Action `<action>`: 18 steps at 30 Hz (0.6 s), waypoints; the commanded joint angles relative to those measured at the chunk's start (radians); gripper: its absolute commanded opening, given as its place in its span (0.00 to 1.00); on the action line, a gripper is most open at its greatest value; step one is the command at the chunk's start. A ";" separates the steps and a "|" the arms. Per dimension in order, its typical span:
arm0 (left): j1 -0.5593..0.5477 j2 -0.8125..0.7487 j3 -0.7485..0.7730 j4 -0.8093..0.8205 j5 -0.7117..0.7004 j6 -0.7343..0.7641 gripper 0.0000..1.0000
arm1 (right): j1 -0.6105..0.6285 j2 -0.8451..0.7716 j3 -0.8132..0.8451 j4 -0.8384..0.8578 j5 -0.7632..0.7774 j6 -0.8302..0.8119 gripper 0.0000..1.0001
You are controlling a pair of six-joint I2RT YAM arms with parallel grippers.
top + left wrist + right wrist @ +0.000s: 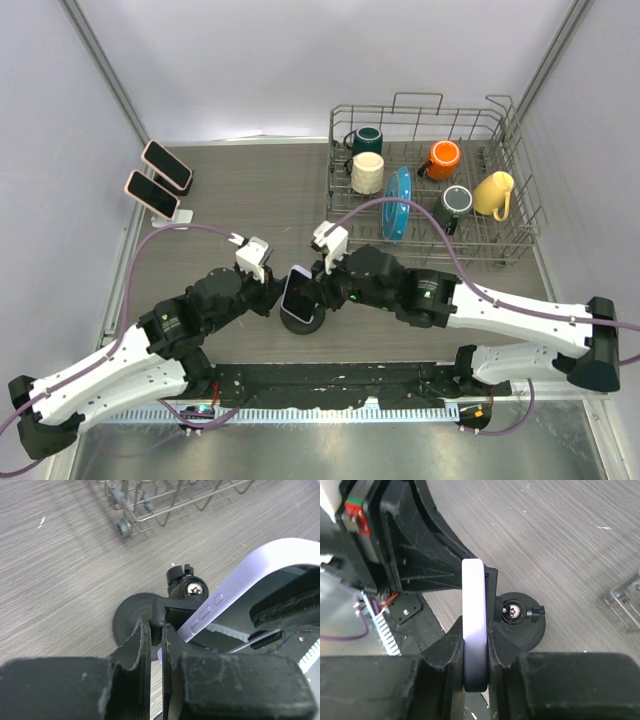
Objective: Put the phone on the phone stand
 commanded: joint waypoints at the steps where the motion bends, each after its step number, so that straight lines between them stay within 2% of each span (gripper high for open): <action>1: -0.021 -0.022 0.062 -0.005 -0.425 -0.078 0.00 | 0.077 0.096 0.158 -0.535 0.659 0.166 0.01; 5: -0.145 0.010 0.085 -0.039 -0.606 -0.104 0.00 | 0.167 0.236 0.226 -0.682 0.864 0.293 0.01; 9: -0.233 0.062 0.150 -0.126 -0.706 -0.196 0.00 | 0.177 0.282 0.231 -0.669 0.893 0.298 0.01; 15: -0.256 0.113 0.234 -0.310 -0.671 -0.346 0.00 | 0.140 0.262 0.151 -0.575 0.787 0.249 0.00; 18: -0.256 0.149 0.303 -0.439 -0.600 -0.378 0.00 | 0.132 0.233 0.096 -0.537 0.720 0.232 0.01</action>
